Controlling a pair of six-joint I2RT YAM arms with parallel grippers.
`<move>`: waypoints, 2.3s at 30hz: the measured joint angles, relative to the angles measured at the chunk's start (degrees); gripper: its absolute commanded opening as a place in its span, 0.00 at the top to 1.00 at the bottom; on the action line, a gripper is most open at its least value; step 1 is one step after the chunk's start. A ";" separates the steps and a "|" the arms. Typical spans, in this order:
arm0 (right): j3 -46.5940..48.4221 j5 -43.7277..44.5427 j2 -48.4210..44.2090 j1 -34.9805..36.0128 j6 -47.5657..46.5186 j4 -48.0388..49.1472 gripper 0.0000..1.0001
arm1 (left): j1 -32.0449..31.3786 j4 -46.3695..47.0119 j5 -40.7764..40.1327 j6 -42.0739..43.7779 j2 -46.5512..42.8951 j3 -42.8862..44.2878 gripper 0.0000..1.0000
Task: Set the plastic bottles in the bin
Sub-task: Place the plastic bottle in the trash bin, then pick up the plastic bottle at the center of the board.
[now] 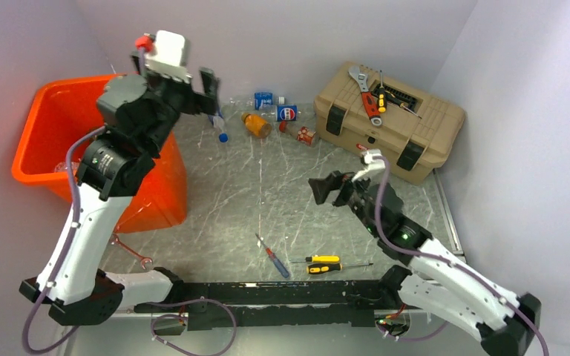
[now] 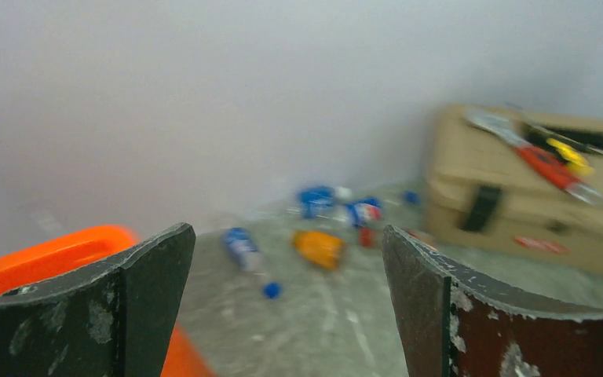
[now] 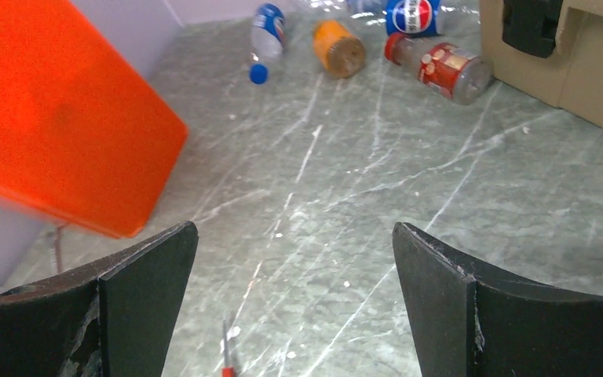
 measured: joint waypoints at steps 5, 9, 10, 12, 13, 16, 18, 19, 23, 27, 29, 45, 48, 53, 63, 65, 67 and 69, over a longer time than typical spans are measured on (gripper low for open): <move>7.19 4.52 14.91 -0.46 -1.95 0.70 0.02 | -8.66 -1.66 11.78 -2.89 0.52 -4.44 0.01; 12.39 7.98 27.08 -1.33 -4.09 2.78 0.01 | -9.77 -1.90 19.41 -3.30 -0.59 -16.02 0.01; 13.92 8.94 30.53 -1.68 -4.70 3.50 0.01 | -9.88 -2.01 20.48 -3.17 -1.03 -18.67 0.01; 17.77 10.43 38.03 -2.56 -5.97 4.90 0.01 | -10.03 -1.53 22.32 -3.08 -2.64 -24.81 0.01; 20.09 10.97 42.21 -2.93 -6.84 5.64 0.01 | -10.08 -1.07 23.12 -2.95 -3.89 -27.87 0.01; 27.78 12.81 54.12 -3.89 -10.14 6.95 0.01 | -10.19 1.49 24.85 -2.93 -8.59 -35.06 0.00; 33.44 13.11 61.44 -4.57 -12.68 7.50 0.01 | -10.25 3.82 25.90 -2.95 -11.89 -38.53 0.01; 36.09 13.05 64.70 -4.87 -14.03 7.65 0.00 | -10.32 5.03 26.43 -2.95 -13.66 -40.00 0.01; 46.10 12.28 74.75 -6.51 -18.71 7.30 0.00 | -10.51 9.44 28.09 -4.09 -17.33 -42.56 0.01; 56.87 10.08 83.21 -9.09 -22.40 5.64 0.00 | -10.62 11.91 28.50 -5.09 -17.62 -43.41 0.00; 60.72 9.60 86.18 -10.23 -24.57 4.72 0.00 | -10.64 12.22 28.55 -5.79 -17.16 -43.54 0.01; 74.36 2.95 97.68 -14.40 -30.27 -6.45 0.00 | -10.67 13.40 29.31 -6.34 -16.02 -44.37 0.01; 74.60 1.40 97.70 -14.51 -28.96 -7.69 0.01 | -10.67 13.40 29.31 -6.34 -16.00 -44.37 0.01; 71.63 0.15 95.80 -14.45 -24.57 -6.51 0.03 | -10.67 13.40 29.29 -6.34 -15.91 -44.37 0.01; 67.93 -1.20 92.26 -12.85 -18.69 -9.22 0.07 | -10.67 13.40 29.29 -6.34 -15.47 -44.46 0.00; 68.83 -0.66 92.70 -12.59 -17.66 -12.44 0.07 | -10.67 13.38 29.27 -6.34 -15.45 -44.46 0.01; 71.01 0.31 94.40 -12.39 -16.94 -16.35 0.07 | -10.67 13.38 29.27 -6.34 -15.23 -44.46 0.01; 71.71 0.87 95.49 -12.20 -16.65 -17.73 0.07 | -10.67 13.38 29.24 -6.34 -14.99 -44.46 0.00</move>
